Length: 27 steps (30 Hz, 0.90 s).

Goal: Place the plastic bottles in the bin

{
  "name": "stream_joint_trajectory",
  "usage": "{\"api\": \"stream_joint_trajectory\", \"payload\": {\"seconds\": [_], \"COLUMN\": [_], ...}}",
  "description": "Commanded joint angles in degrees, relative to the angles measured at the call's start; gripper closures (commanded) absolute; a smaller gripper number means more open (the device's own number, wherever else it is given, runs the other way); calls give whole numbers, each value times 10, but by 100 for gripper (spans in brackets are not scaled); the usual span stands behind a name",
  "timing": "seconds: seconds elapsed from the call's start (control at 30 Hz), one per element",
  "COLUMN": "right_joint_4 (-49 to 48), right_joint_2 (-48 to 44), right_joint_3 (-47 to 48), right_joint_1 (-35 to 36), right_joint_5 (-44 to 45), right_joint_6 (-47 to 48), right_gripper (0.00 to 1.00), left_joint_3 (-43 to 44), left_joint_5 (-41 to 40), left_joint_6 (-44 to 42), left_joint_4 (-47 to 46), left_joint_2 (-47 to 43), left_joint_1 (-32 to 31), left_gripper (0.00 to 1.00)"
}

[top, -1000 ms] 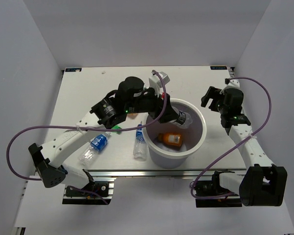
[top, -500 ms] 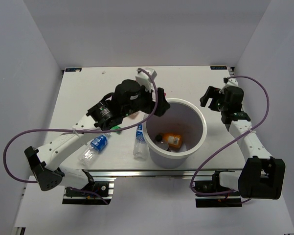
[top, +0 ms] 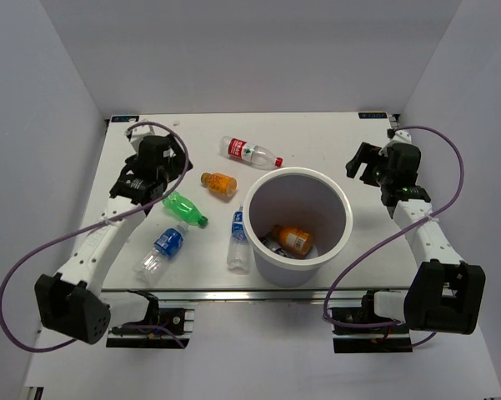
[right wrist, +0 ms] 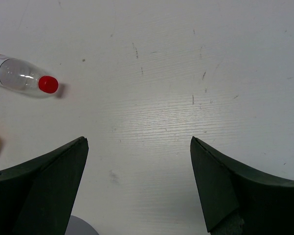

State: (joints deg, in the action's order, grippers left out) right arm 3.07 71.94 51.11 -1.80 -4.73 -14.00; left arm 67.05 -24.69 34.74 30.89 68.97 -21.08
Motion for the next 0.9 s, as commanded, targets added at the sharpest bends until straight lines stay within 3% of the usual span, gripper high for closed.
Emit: {"api": "stream_joint_trajectory", "payload": {"seconds": [0.0,0.23,0.87], "right_joint_4": [-16,-14,-16], "right_joint_2": [2,22,46], "right_joint_3": [13,10,5], "right_joint_1": [-3,-3,-3], "right_joint_5": [-5,16,39], "right_joint_6": [2,2,-9], "right_gripper": [11,11,11], "left_joint_3": [-33,-52,-92], "left_joint_5": [37,52,106], "left_joint_6": [44,67,81], "left_joint_4": [0,1,-49], "left_joint_2": [45,131,248], "left_joint_1": [67,99,106], "left_gripper": [2,2,4]}}
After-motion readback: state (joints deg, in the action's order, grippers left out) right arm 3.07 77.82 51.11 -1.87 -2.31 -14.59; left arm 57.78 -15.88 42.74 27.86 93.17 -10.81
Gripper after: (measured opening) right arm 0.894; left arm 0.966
